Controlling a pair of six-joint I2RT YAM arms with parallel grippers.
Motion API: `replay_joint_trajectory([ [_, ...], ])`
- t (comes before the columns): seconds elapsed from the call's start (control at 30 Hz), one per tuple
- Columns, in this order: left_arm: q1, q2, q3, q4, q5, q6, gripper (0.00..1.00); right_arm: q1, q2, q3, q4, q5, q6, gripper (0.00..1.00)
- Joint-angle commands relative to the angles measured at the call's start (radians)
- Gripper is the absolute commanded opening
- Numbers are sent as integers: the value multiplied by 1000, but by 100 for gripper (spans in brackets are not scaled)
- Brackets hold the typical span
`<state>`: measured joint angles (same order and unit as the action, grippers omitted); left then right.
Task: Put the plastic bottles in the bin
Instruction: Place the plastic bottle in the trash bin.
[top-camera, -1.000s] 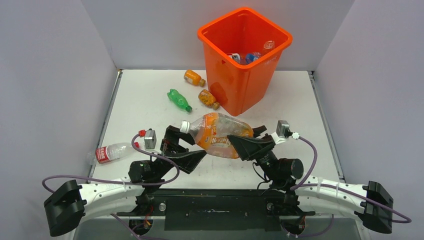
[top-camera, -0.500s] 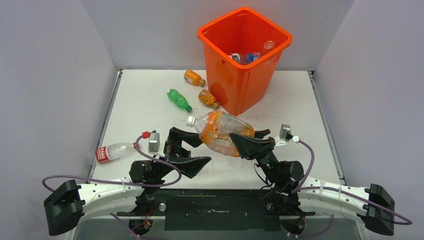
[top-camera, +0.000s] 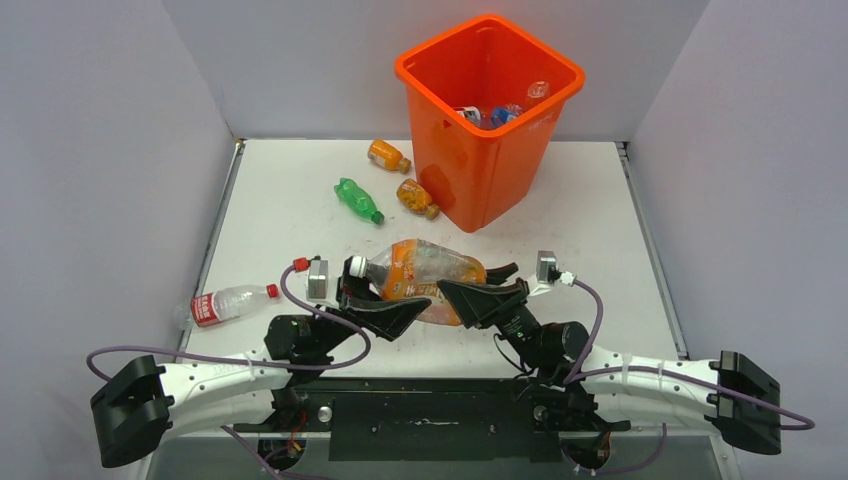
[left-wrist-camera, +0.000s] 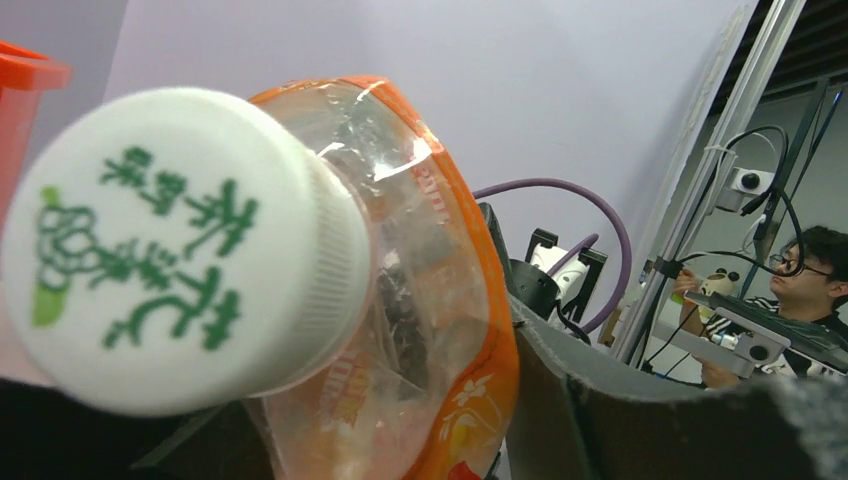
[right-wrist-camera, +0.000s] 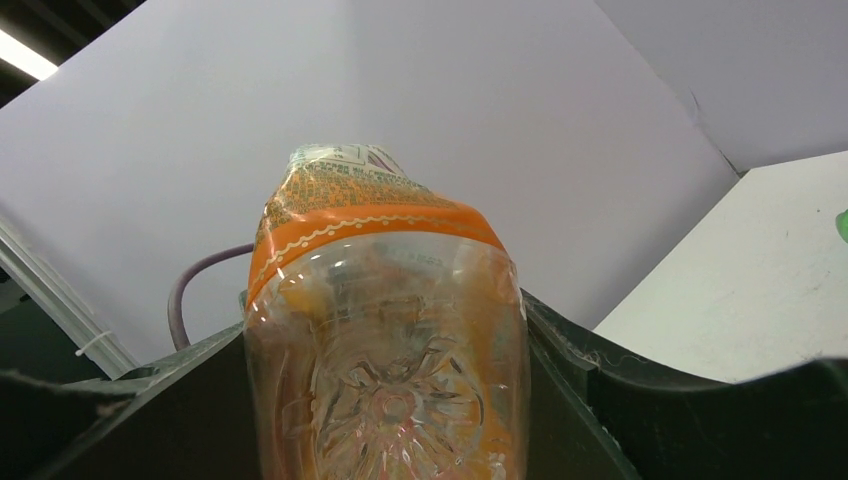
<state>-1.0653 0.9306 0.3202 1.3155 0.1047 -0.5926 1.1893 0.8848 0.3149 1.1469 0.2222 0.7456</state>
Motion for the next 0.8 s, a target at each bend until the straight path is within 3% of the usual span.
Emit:
replay_joint_trajectory([
  [0.0,-7,-5,55,28,37,10,49,12,-33,22,-34,3,-18,51],
  [0.2,-7,-31,40,-8,16,28,16,13,-121,0,-155,20,-17,79],
  [0.37,-7,-63,65,-81,26,55,0,15,-207,-14,-258,17,-36,83],
  [0.53,-4,-108,188,-362,214,93,0,12,-295,165,-629,-40,-159,90],
  [0.77,26,-139,400,-816,493,141,0,12,-254,493,-1146,-250,-302,96],
])
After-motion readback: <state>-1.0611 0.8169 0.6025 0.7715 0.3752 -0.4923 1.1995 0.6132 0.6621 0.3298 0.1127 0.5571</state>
